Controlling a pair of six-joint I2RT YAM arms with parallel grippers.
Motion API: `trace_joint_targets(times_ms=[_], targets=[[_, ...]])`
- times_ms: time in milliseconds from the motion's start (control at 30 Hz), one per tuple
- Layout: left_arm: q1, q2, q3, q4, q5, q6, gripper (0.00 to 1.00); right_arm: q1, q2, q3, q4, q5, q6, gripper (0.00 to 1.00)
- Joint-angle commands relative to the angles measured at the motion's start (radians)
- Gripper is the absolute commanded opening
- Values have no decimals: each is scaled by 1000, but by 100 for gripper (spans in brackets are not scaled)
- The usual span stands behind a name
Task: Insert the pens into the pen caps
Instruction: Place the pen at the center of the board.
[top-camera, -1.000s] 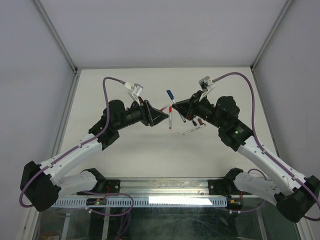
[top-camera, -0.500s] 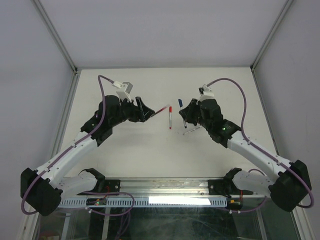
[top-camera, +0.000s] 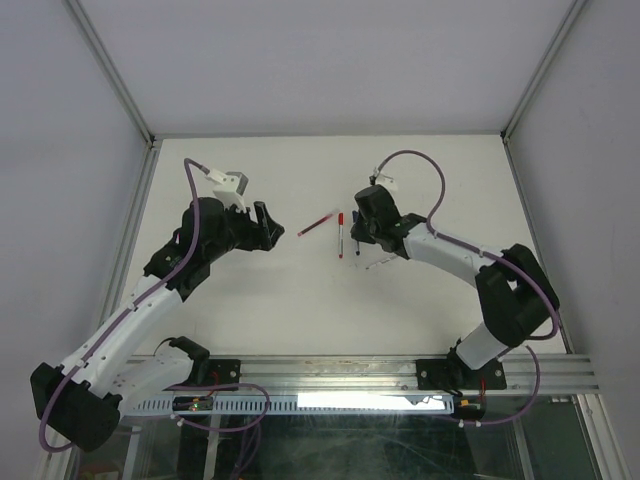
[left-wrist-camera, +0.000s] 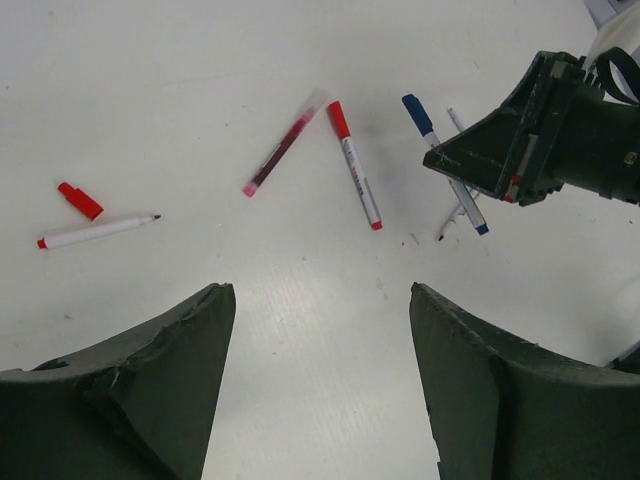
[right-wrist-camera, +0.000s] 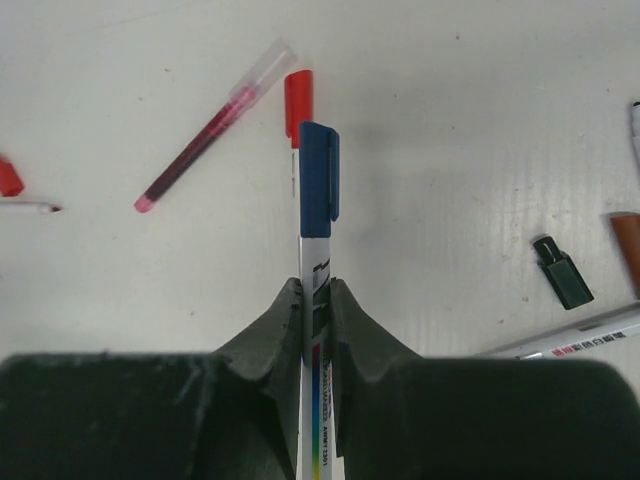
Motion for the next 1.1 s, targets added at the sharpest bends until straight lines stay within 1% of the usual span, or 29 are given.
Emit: trace_joint_targets(times_ms=[0,267,533,967,1067], targets=[[6,-39,-30,-1,-50,56,71,1,81,85,-2,84,-2,0],[6,-62,-92,16,-63,57,72,9,215,157,-12,91,-67,0],[7,-54,-89,32,-60,61,72,13,309,205,-26,104,-124,0],[10,-49,-92,35,-57,63,71,14,389,233,-65,153,-121,4],[11,-48,-91,37,-57,64,71,15,389,224,-65,142,-122,7]])
